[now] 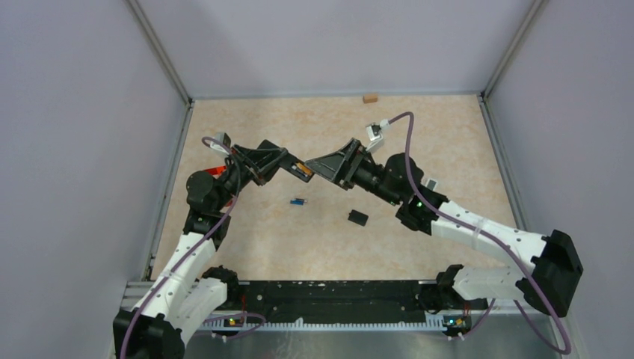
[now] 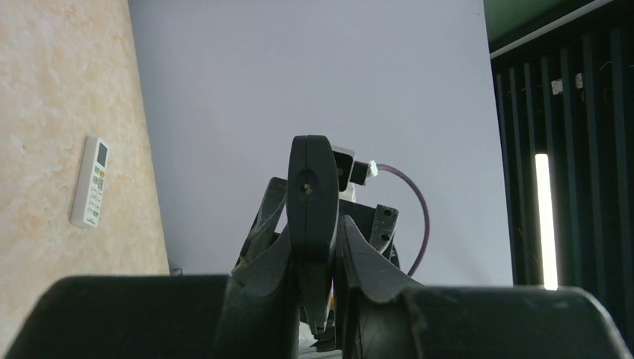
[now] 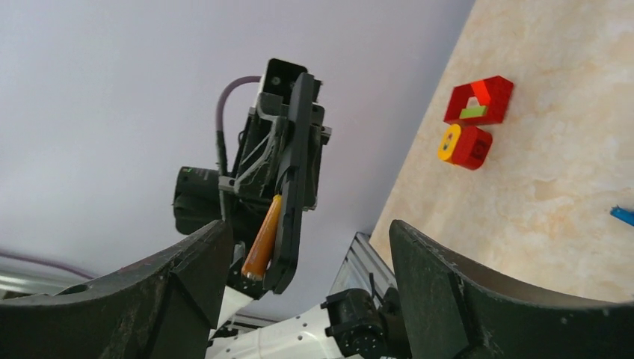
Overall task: Load the batteries into the remote control
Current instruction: Load the battery into the remote control.
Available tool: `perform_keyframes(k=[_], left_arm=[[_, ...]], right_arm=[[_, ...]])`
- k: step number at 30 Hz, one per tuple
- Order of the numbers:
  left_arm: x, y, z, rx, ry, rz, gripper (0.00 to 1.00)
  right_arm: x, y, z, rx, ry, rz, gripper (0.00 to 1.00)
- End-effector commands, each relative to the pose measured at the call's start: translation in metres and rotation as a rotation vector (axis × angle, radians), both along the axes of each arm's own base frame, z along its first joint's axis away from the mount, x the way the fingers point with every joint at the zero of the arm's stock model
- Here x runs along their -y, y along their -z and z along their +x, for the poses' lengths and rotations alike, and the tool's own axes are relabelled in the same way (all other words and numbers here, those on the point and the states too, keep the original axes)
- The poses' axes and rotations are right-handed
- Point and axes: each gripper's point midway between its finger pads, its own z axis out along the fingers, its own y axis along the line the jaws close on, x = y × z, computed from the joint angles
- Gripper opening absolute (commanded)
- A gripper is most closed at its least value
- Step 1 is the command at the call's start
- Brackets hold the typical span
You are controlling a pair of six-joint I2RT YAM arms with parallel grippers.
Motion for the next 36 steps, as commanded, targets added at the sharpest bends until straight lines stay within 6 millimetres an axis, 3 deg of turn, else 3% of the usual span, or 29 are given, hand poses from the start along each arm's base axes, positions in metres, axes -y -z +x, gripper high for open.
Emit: perform_keyframes(k=[1, 6, 13, 20, 31, 36], left_arm=[[0.003, -0.015, -0.009, 0.109, 0.013, 0.043, 0.0], [0.004, -0.004, -0.008, 0.102, 0.015, 0.069, 0.0], [0.005, -0.005, -0.008, 0.113, 0.021, 0.081, 0.0], [0.006, -0.004, -0.008, 0.114, 0.024, 0.08, 0.0], [0.005, -0.01, -0.014, 0.116, 0.04, 0.056, 0.0], [0.006, -0.015, -0.017, 0.111, 0.058, 0.035, 0.0]], right_arm=[[-0.01, -0.009, 0.006, -0.02, -0.011, -0.078, 0.78], [-0.02, 0.003, 0.008, -0.077, -0.038, -0.126, 0.75], [-0.026, 0.018, 0.008, -0.128, -0.061, -0.171, 0.52], [-0.025, 0.021, 0.01, -0.144, -0.044, -0.185, 0.39], [-0.02, 0.027, 0.018, -0.123, 0.002, -0.209, 0.41], [-0.026, 0.015, 0.014, -0.031, -0.042, -0.15, 0.44]])
